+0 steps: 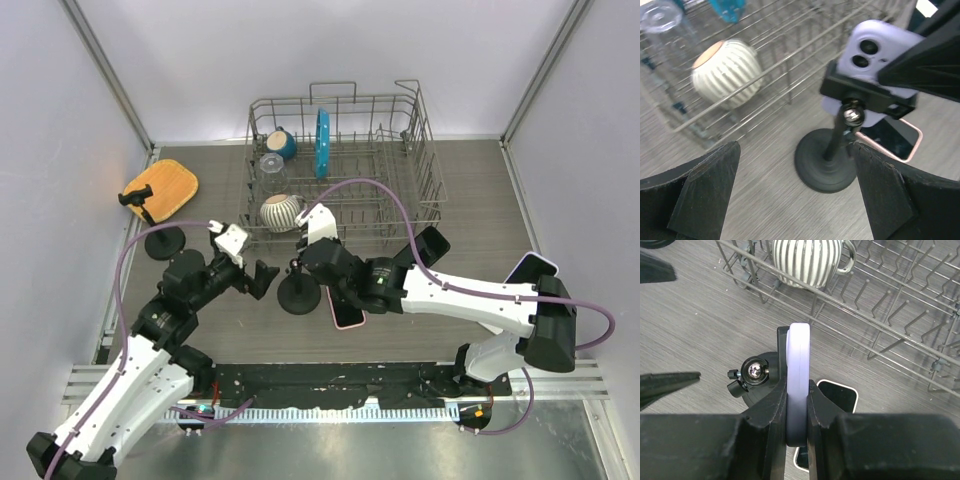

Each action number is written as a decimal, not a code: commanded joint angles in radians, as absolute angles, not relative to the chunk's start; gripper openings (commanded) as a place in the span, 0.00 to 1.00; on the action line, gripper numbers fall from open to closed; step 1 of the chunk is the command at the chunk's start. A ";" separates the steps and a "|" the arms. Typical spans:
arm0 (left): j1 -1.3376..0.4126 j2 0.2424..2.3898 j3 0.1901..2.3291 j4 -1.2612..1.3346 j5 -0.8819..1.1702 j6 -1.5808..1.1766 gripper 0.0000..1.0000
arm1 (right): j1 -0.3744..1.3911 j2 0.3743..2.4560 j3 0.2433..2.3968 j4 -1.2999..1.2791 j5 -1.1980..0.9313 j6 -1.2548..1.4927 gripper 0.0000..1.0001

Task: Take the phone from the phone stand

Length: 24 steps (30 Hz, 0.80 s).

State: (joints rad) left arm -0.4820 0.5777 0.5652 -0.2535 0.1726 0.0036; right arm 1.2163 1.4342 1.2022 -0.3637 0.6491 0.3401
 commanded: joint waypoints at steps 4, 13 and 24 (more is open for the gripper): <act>-0.506 0.667 0.566 -0.094 0.449 -0.023 1.00 | 1.220 1.370 1.195 -0.196 0.603 0.259 0.06; -0.663 0.768 0.537 -0.048 0.204 0.040 0.94 | 1.220 1.358 1.164 -0.150 0.572 0.275 0.06; -0.675 0.893 0.537 0.052 0.129 0.040 0.76 | 1.220 1.333 1.127 -0.135 0.548 0.288 0.06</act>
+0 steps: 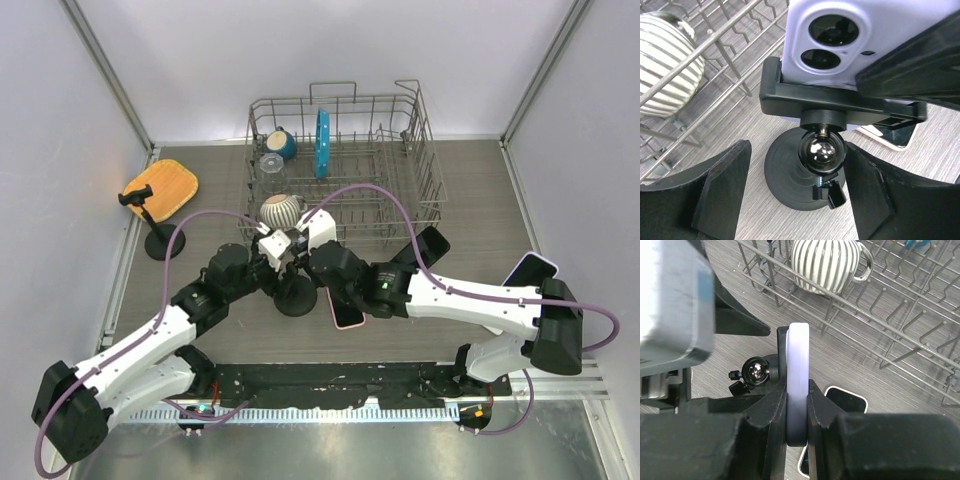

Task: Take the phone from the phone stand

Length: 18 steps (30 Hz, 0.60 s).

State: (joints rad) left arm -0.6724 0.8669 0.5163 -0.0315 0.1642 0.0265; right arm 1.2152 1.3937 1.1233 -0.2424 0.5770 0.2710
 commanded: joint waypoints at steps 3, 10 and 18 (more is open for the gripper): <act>-0.675 0.903 0.529 0.099 0.132 0.041 0.71 | 1.220 1.333 1.127 -0.135 0.545 0.288 0.06; -0.675 0.948 0.534 0.146 0.187 0.028 0.58 | 1.220 1.322 1.117 -0.121 0.540 0.299 0.06; -0.676 0.954 0.535 0.137 0.224 0.035 0.00 | 1.221 1.321 1.072 -0.049 0.603 0.318 0.20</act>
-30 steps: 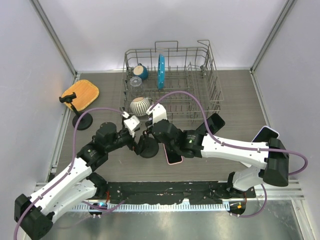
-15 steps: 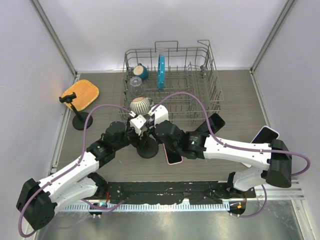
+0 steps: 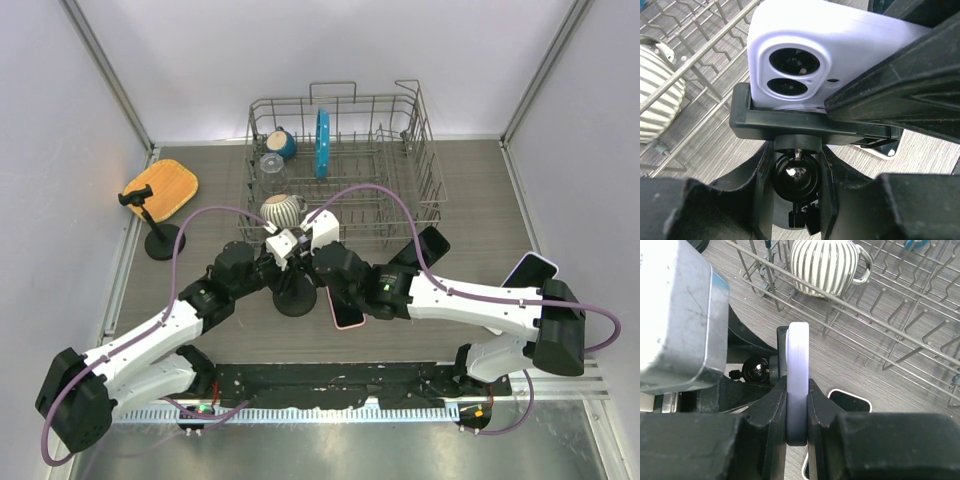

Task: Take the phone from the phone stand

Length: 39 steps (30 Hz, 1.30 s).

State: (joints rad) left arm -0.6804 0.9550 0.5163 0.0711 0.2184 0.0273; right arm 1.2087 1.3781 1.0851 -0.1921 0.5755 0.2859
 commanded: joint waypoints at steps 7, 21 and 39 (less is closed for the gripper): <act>-0.689 0.957 0.540 0.121 0.245 0.051 0.00 | 1.215 1.328 1.023 0.067 0.698 0.287 0.47; -0.692 0.940 0.540 0.120 0.236 0.049 0.00 | 1.200 1.368 0.959 0.193 0.709 0.239 0.47; -0.692 0.943 0.540 0.123 0.230 0.032 0.00 | 1.198 1.430 0.946 0.216 0.715 0.238 0.39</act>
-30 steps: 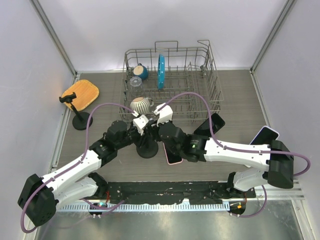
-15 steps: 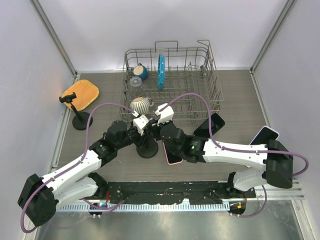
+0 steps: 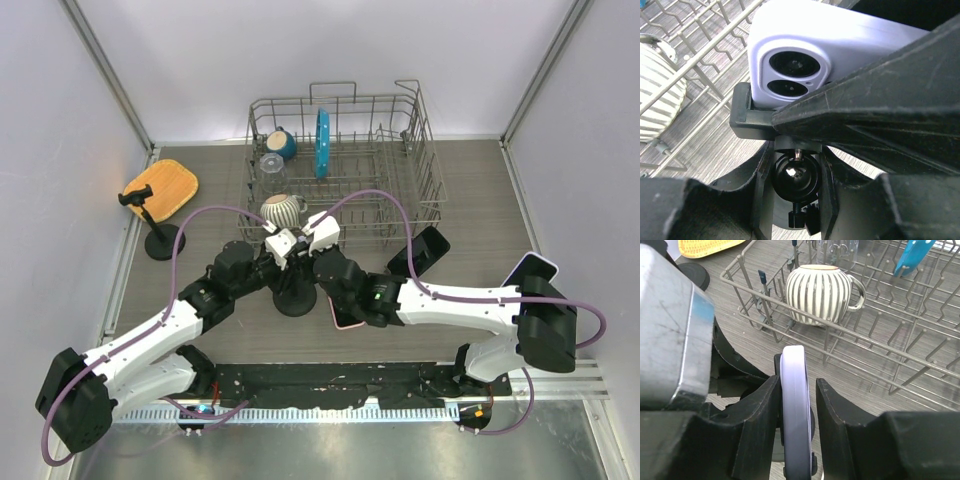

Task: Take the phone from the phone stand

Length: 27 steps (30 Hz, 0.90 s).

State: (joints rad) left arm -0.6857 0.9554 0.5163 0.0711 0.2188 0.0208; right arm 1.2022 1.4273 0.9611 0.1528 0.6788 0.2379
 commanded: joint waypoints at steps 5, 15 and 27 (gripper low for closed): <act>-0.692 0.943 0.541 0.124 0.222 0.020 0.00 | 1.198 1.407 0.945 0.199 0.713 0.239 0.21; -0.692 0.960 0.574 0.084 0.157 -0.063 0.00 | 1.212 1.401 0.965 0.104 0.673 0.219 0.01; -0.603 0.977 0.606 0.037 0.015 -0.264 0.00 | 1.296 1.381 0.973 -0.127 0.732 0.310 0.01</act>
State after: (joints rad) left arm -0.6857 0.9680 0.5533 0.0071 0.1738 -0.1085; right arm 1.2388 1.4239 0.9833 0.0818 0.7208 0.2543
